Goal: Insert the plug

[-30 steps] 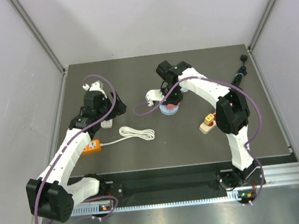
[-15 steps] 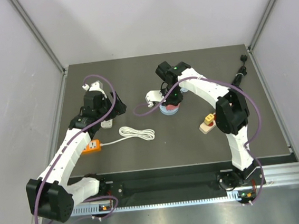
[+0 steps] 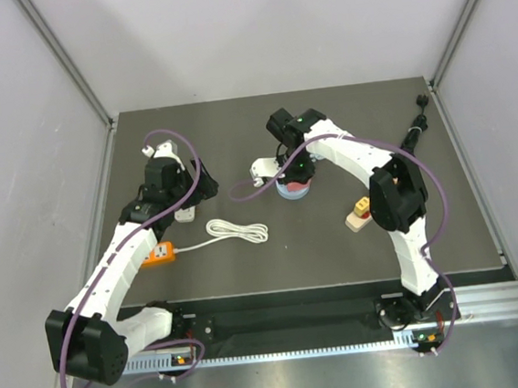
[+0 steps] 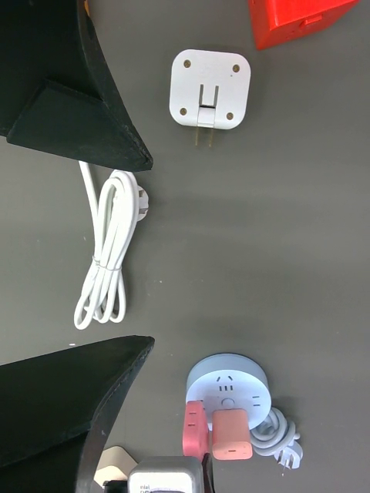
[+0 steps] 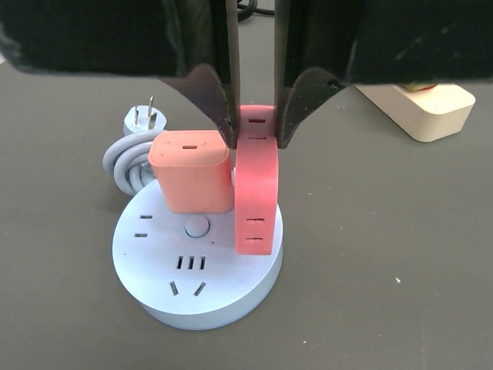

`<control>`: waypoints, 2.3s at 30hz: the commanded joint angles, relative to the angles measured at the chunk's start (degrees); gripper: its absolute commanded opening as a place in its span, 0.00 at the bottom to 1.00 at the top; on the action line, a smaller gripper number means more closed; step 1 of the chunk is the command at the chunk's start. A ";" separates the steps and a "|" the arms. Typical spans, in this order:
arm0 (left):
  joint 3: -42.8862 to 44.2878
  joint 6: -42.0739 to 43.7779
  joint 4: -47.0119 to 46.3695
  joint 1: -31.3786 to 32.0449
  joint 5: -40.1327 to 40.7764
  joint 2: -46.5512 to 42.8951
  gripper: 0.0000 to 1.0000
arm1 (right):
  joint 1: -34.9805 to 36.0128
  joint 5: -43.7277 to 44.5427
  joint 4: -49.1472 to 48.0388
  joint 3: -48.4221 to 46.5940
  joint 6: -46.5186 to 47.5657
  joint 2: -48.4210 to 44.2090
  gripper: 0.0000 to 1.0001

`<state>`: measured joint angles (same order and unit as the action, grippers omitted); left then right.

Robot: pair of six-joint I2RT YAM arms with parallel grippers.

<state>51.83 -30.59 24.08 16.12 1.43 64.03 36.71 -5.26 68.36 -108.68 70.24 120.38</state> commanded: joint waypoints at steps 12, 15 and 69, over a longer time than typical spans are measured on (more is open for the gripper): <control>0.02 -0.52 -0.43 -0.74 1.12 0.04 0.92 | 2.23 1.74 -3.14 3.30 -1.15 5.31 0.00; 0.02 -0.61 -0.26 -0.74 1.20 -0.04 0.92 | 2.40 1.56 -3.41 3.92 -1.24 6.01 0.00; 1.25 0.35 0.80 -1.27 2.97 0.04 0.93 | 2.76 2.97 -10.26 5.16 -4.84 7.34 0.25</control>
<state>51.86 -30.94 25.78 15.22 5.15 64.03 40.53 2.87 63.26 -106.89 66.19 121.91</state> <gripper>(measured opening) 0.922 0.224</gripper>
